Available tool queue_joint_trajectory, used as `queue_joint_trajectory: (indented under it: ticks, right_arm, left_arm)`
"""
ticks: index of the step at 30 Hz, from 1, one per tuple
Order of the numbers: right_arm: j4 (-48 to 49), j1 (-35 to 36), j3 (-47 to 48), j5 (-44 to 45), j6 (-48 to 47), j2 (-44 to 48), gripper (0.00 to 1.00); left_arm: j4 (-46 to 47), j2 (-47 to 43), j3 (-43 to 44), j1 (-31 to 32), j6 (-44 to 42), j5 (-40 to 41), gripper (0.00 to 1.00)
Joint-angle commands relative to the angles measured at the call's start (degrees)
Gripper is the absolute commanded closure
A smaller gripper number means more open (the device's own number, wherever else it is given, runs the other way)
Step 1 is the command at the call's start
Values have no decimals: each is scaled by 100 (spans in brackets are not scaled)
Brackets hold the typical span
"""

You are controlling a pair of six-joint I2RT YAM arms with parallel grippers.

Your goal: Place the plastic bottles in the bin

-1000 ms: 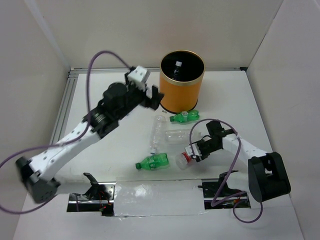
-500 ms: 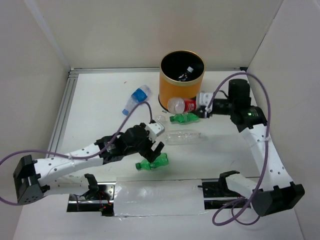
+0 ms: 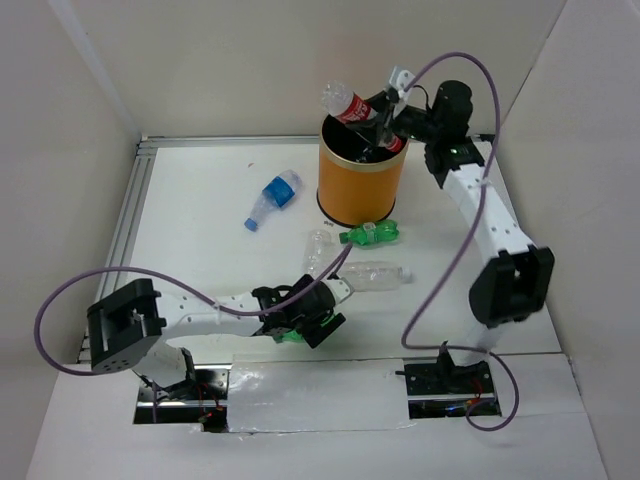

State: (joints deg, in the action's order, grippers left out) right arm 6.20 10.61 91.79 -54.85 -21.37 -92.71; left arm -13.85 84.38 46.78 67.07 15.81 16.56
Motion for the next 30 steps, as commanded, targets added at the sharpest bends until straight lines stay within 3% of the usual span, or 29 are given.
queue_joint_trajectory:
  ticks: [1, 2, 3, 4, 5, 6, 9, 11, 14, 18, 20, 22, 23, 24, 25, 26, 27, 28, 29, 30]
  right_arm:
    - [753, 29, 874, 247, 327, -615, 66]
    - [595, 29, 1067, 299, 326, -1043, 60]
    - [524, 29, 1435, 299, 387, -1230, 48]
    - [314, -24, 1778, 299, 387, -1528, 21]
    - [251, -24, 1781, 299, 387, -1618, 7]
    - [250, -24, 1859, 386, 579, -1619, 0]
    - [261, -86, 1860, 387, 782, -1549, 0]
    - [32, -225, 1860, 239, 887, -1374, 0]
    - [-372, -462, 1537, -8, 1135, -891, 0]
    - [-1600, -726, 991, 184, 916, -39, 0]
    - [-2742, -876, 589, 151, 215, 436, 0]
    - [-3673, -1244, 166, -86, -453, 874, 20]
    - [-3904, -1533, -332, -183, -682, 1008, 35]
    - [-4290, -1658, -598, -245, -937, 1148, 53]
    - [-4293, -1763, -888, -245, -1201, 1445, 88]
    - [-4380, -1834, -1187, -185, -1360, 1605, 97]
    - [-4468, -1895, -1755, -97, -1614, 1754, 99]
    - [-4556, -1896, -2318, 69, -2260, 2191, 69]
    - [-4557, -1896, -2602, 184, -2267, 2195, 69]
    - [-4557, -1844, -2857, 324, -2336, 2317, 51]
  left_arm:
    - [181, 323, 41, 113, 308, 454, 2]
    - [181, 403, 41, 114, 308, 584, 3]
    - [181, 482, 93, 114, 378, 646, 3]
    - [128, 605, 146, 174, 431, 717, 8]
    - [128, 658, 147, 175, 431, 717, 8]
    - [67, 659, 147, 175, 510, 839, 10]
    - [66, 799, 147, 228, 510, 840, 26]
    - [66, 799, 94, 228, 563, 788, 45]
    - [5, 519, 94, 385, 563, 630, 62]
    - [-189, -446, 496, 517, 458, 261, 83]
    - [-136, -921, 787, 518, 222, 260, 91]
    - [309, -1414, 1253, 518, -51, 575, 93]
    - [530, -1494, 1593, 466, -383, 646, 93]
    - [741, -1495, 1780, 265, -534, 647, 93]
    - [961, -1442, 1973, 115, -675, 551, 94]
    - [1398, -1346, 2184, -60, -859, 455, 94]
    - [1628, -1232, 2603, -489, -861, 332, 96]
    - [2109, -735, 3025, -989, -782, -217, 96]
    - [2375, -730, 3029, -994, -729, -223, 96]
    - [2595, -512, 3525, -1403, -633, -327, 96]
